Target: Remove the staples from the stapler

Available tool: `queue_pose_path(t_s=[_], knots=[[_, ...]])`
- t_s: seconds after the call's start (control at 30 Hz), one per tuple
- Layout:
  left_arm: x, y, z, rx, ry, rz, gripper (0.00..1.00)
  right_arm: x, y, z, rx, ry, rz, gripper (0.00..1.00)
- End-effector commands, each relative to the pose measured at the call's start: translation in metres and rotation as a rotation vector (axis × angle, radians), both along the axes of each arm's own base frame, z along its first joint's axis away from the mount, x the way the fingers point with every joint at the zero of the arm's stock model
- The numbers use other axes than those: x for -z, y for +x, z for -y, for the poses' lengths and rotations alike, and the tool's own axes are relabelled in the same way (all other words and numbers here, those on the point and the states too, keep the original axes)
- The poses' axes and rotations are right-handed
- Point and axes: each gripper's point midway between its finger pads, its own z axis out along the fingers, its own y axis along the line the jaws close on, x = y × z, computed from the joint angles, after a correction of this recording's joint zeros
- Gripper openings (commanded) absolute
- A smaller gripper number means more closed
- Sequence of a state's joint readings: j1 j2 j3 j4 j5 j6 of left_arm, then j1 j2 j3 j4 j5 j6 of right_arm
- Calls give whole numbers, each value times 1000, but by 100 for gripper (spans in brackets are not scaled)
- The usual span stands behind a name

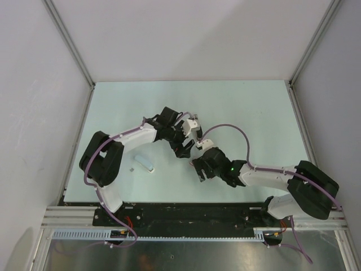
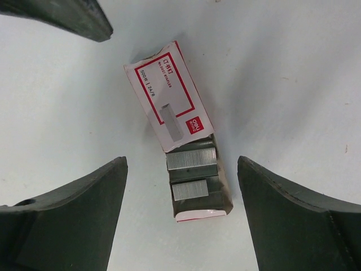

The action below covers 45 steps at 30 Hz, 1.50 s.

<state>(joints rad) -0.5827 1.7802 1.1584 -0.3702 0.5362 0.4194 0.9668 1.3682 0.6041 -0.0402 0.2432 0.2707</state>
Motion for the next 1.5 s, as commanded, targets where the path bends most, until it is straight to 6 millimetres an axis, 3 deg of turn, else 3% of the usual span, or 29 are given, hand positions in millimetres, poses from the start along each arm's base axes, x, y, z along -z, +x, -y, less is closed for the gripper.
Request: queue_pose_path(t_s=[0.0,0.23,0.77,1.07,1.33,1.47], knots=[[-21,-10,5,20,-56,-45,100,1,9,-5,-3,5,34,83],[-16,-15,2,19,-27,-52,99,16,0,-2,0,-8,-27,80],[42,-27,-3,70,261,33,99,31,-23,-1,24,27,-104,66],[47,-37,-3,96,259,1,99,35,-35,-1,26,30,-91,58],[49,-31,1,91,265,7,99,38,-38,-2,22,15,-76,56],[50,-26,4,101,268,19,91,36,-36,-2,19,14,-67,56]])
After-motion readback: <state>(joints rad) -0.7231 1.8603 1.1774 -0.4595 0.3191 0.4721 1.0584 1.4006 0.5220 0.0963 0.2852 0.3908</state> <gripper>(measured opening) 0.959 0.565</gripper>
